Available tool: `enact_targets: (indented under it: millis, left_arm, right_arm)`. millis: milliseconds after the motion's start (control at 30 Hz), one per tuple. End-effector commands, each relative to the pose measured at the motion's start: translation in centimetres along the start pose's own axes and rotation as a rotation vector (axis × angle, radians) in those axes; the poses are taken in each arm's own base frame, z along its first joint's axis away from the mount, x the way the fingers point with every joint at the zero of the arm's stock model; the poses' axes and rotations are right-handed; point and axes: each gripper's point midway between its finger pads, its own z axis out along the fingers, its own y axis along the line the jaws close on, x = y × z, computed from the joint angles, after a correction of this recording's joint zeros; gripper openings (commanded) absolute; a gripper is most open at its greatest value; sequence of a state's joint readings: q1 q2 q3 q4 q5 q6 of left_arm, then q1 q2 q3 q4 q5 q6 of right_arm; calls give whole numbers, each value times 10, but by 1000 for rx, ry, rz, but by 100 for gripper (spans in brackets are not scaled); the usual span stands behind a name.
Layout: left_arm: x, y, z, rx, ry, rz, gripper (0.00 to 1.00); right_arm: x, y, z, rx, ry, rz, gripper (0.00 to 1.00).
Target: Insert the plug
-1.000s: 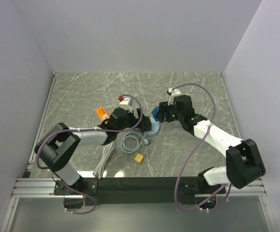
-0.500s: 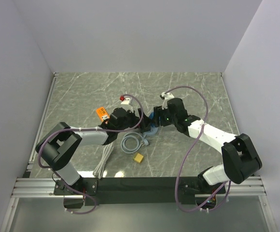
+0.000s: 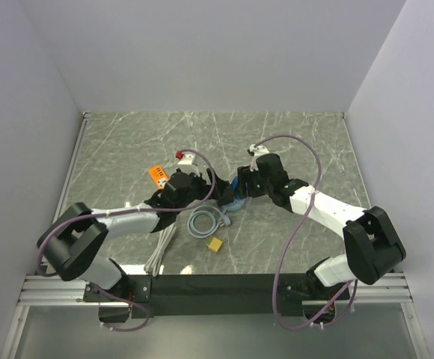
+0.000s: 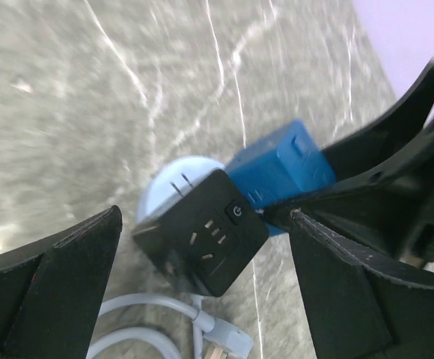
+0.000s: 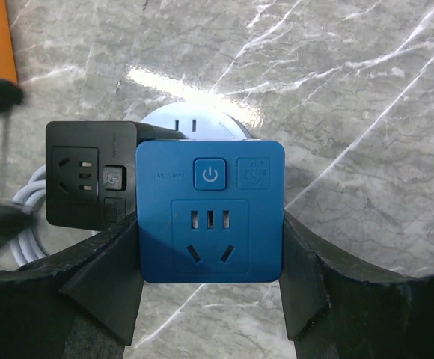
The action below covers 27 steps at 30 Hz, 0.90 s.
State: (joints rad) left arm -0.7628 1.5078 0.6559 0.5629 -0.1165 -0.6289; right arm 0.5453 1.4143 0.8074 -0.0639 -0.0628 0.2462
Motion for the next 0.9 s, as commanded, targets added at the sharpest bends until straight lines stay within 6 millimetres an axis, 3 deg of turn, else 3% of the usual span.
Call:
enact_targets:
  millis: [0, 100, 333, 633, 867]
  left_arm:
    - [-19, 10, -14, -65, -82, 0, 100]
    - [-8, 6, -16, -24, -57, -31, 99]
    - [19, -27, -13, 108, 11, -83, 99]
    - [28, -34, 1, 143, 42, -86, 100]
    - [21, -35, 17, 156, 17, -82, 99]
  right_arm:
    - [-34, 9, 0, -7, -85, 4, 0]
    - [-34, 10, 0, -10, -84, 4, 0]
    - [-33, 10, 1, -13, -81, 8, 0]
    - [-33, 15, 0, -38, -82, 10, 0]
    - [-31, 26, 3, -104, -69, 12, 0]
